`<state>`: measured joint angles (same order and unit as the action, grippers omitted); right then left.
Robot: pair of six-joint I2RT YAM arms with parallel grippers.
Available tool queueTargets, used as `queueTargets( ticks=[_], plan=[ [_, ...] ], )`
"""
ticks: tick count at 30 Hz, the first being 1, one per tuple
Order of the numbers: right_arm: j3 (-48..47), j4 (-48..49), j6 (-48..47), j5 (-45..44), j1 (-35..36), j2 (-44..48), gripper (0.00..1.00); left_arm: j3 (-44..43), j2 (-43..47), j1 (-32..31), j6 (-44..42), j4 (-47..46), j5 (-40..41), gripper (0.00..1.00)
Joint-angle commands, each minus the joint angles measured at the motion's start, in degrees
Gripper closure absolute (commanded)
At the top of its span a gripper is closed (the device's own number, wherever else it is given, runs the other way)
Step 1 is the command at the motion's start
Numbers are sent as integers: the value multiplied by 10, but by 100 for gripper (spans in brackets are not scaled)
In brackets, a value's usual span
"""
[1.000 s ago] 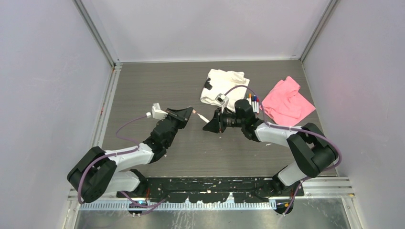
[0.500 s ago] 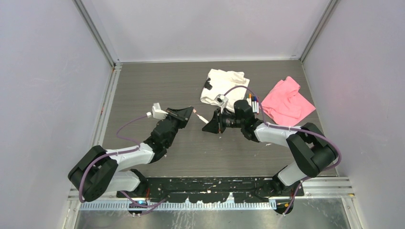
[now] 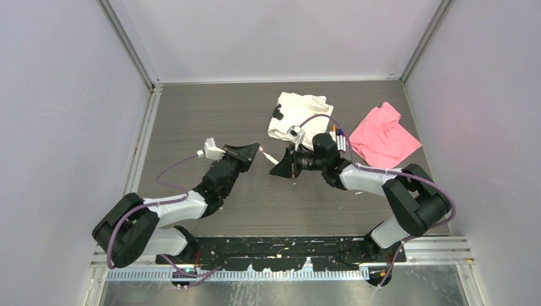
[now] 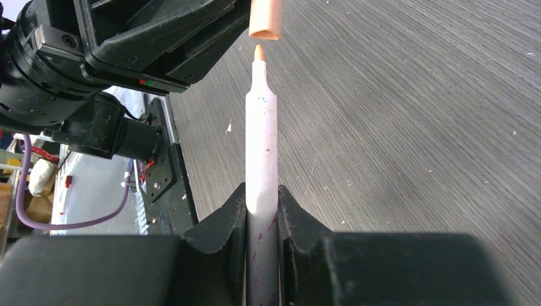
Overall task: Insert the pens into the pen caps
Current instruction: Insert the pen cap onto the pen.
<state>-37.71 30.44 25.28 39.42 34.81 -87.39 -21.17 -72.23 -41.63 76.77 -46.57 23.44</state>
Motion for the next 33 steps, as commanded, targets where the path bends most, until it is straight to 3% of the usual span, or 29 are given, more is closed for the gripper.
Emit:
queueTargets(
  ticks=[1,33],
  plan=[
    [-11,36,4,-7,3,1,99,-2,-5,-5,11,-31,3,99],
    [-4,71,49,-52,-5,15,99,-5,-29,-28,4,-63,-22,99]
  ],
)
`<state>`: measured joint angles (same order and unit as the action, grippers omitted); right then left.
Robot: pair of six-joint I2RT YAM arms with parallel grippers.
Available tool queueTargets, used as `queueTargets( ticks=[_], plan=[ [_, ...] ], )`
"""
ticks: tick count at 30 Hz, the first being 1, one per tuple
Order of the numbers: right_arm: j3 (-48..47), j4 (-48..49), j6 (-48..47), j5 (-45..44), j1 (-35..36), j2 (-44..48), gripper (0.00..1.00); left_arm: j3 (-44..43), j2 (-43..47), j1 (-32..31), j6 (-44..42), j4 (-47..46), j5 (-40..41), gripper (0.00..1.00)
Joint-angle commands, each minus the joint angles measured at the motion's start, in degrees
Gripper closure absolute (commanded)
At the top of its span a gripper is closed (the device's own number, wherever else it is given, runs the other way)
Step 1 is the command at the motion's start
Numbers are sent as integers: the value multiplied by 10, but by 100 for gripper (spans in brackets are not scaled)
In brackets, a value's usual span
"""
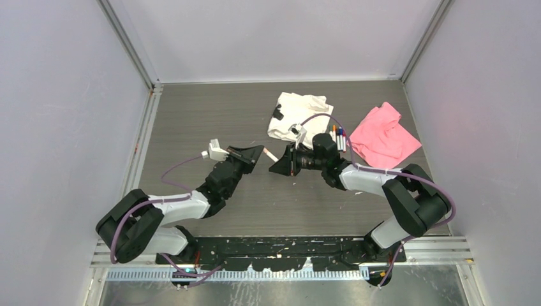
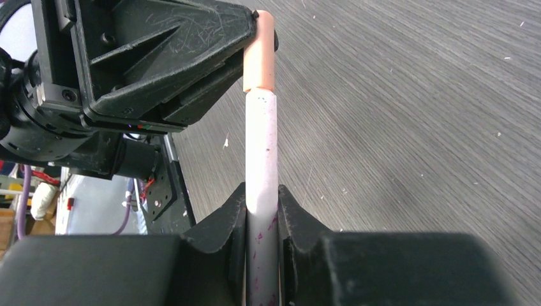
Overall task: Insert the pens into the pen caps
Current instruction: Insert the pen cap onto the pen, then press the pen cap onto the pen.
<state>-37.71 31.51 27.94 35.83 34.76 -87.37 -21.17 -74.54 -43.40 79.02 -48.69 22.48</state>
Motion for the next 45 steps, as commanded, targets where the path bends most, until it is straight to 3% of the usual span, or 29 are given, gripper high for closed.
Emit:
queueTargets(
  ticks=[1,13,22,35,38,43,45],
  plan=[
    [-3,64,26,-15,-6,14,99,-7,-8,-11,-22,-47,-15,99],
    [27,196,117,21,-37,27,99,-9,-44,-20,-88,-171,-64,99],
    [38,260,150,48,-63,51,99,-27,-38,-20,-137,-199,-104,86],
    [39,277,152,72,-64,60,99,-24,43,-21,-177,-137,-106,52],
    [39,291,151,92,-64,61,99,-9,69,-20,-212,-138,-119,44],
    [38,331,150,155,-68,71,99,24,135,-14,-326,-164,-162,20],
    [37,344,149,184,-69,76,99,22,161,-6,-348,-149,-183,15]
  ],
)
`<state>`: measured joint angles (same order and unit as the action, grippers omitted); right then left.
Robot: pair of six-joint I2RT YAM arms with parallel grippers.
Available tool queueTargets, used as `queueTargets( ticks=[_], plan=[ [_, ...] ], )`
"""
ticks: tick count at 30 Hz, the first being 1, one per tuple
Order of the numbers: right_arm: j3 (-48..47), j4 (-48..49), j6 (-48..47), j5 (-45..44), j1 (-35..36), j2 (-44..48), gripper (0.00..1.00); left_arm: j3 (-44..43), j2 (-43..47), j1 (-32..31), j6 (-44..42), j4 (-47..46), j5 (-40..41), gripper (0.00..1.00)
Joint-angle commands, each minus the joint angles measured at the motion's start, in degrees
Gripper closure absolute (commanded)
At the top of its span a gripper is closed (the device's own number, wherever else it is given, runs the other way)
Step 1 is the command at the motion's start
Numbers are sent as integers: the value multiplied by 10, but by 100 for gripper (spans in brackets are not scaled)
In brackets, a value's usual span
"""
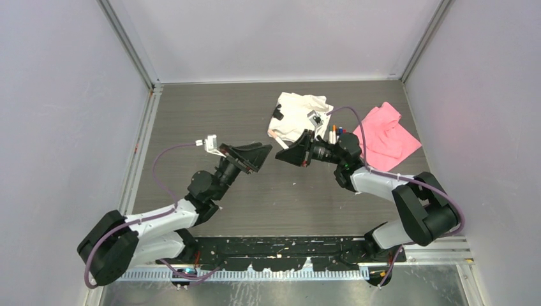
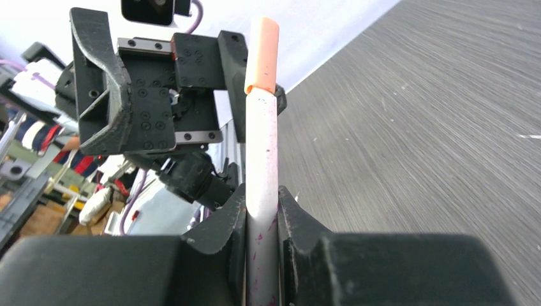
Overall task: Insert the pens into the pen caps
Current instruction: Press the pen cap onto the pen.
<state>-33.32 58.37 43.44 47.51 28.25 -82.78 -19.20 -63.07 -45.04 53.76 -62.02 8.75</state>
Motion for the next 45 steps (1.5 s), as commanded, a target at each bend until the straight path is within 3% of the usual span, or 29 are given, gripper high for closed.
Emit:
queueTargets(
  ticks=[1,7,14,23,31,45],
  plan=[
    [-10,75,-8,83,-3,33,99,-2,56,14,-104,-5,-52,15],
    [-23,61,-4,128,-3,38,99,-27,80,22,-131,19,-73,14],
    [-28,64,5,142,-4,35,99,-58,14,24,-108,-26,-103,19],
    [-28,64,9,146,-1,26,99,-92,-46,32,-57,-66,-118,37],
    [-29,64,8,146,-1,21,99,-92,-41,33,-41,-69,-117,41],
    [-31,48,0,144,0,14,99,-105,-69,34,-26,-77,-131,59]
  ],
)
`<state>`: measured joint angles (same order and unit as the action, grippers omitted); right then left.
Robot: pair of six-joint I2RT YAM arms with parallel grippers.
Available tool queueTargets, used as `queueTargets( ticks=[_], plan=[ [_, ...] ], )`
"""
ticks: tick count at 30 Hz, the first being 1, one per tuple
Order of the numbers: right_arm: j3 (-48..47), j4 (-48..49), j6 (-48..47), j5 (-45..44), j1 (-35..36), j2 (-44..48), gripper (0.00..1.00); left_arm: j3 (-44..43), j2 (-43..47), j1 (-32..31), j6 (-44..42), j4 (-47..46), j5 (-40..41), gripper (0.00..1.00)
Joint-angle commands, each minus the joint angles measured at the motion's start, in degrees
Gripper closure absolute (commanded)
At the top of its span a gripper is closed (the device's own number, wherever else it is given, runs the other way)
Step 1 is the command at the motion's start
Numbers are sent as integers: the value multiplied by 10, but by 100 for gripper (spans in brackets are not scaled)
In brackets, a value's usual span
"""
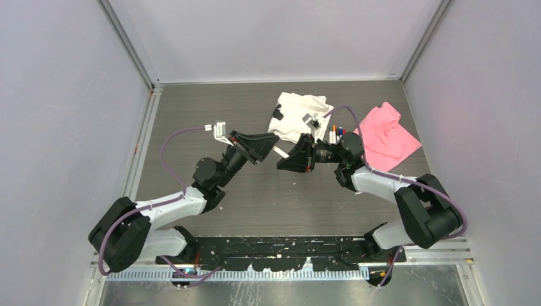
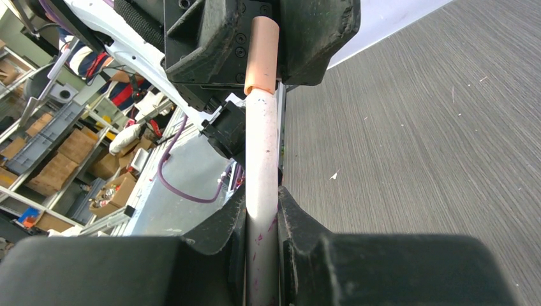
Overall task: Insert the pens into the pen caps
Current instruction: Press the pen cap onto the pen.
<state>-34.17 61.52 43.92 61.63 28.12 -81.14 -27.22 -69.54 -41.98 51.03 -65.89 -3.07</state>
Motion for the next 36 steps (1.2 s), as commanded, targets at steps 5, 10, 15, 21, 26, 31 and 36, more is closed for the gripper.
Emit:
queueTargets(
  ticks=[5,10,15,21,26,31,36],
  plan=[
    [-24,12,-8,2,1,-1,99,-33,-18,2,2,-34,-40,93],
    [-31,-6,-26,12,1,5,99,-37,-34,2,-11,-14,-84,99],
    [-56,-223,-215,-11,4,66,99,-32,-22,-3,11,68,-76,99],
    [-98,-374,-310,-80,15,74,99,-25,-63,-53,59,41,-16,99],
    [-146,-524,-410,-131,16,85,99,-29,-79,-92,69,99,-7,99],
    [-129,-426,-314,-69,8,83,99,-10,-101,-104,-5,62,-102,100],
    [-90,-203,-129,5,-17,66,99,7,-122,-91,-24,9,-241,99]
  ],
)
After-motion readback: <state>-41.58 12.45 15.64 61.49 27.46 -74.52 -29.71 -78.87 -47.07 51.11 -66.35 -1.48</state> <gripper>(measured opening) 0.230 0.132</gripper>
